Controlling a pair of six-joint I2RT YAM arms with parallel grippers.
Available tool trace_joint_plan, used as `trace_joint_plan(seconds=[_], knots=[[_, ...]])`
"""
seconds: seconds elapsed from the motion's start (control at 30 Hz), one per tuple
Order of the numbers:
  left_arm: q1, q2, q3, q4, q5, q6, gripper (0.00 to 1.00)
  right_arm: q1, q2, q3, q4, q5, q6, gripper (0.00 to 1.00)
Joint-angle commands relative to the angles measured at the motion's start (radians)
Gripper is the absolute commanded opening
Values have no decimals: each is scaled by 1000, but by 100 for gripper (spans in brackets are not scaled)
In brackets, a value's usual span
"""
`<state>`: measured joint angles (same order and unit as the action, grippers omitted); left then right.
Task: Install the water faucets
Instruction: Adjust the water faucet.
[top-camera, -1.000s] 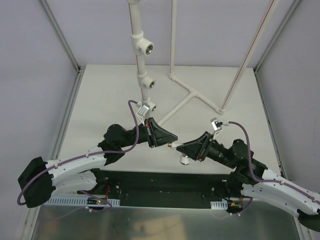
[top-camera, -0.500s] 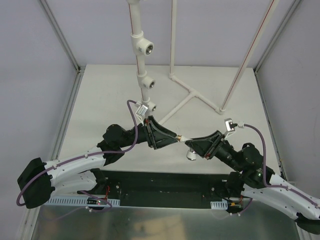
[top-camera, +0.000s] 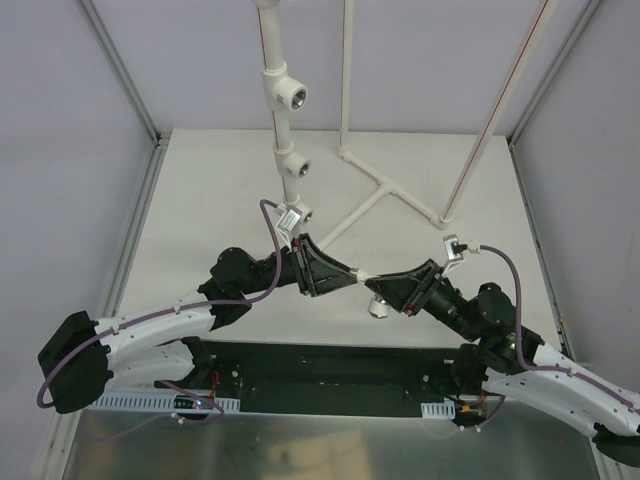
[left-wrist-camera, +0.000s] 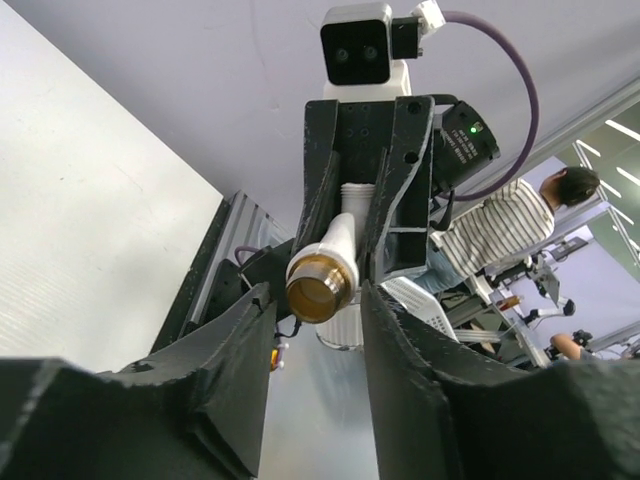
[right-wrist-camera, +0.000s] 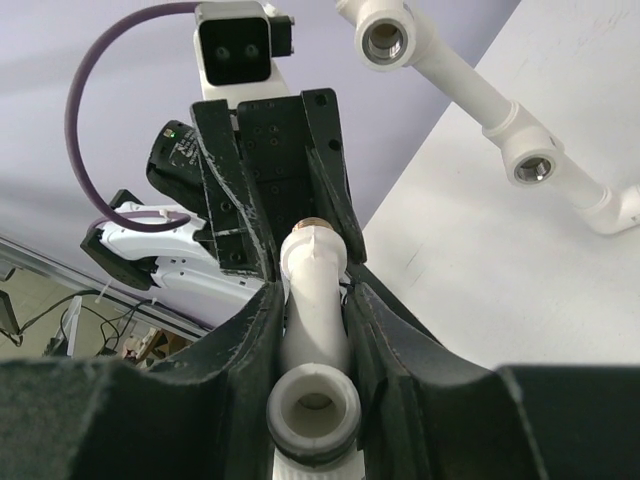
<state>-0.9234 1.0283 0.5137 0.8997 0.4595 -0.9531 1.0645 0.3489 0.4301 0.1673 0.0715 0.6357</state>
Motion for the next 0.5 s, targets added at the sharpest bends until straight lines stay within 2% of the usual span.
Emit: trace_joint_plan(seconds=[0.0, 0.13, 0.4, 0.47], knots=[[-6, 12, 36, 88, 22, -15, 37, 0, -16, 16, 98, 25, -4, 0], [-8, 18, 37, 102, 24, -19, 31, 2, -7, 13, 109, 14, -2, 0], [-6, 15, 36, 119, 10, -18, 6, 0, 2, 9, 110, -25, -1, 0], [-8, 16, 32, 123, 4, -19, 3, 0, -5, 4, 112, -27, 2, 0]])
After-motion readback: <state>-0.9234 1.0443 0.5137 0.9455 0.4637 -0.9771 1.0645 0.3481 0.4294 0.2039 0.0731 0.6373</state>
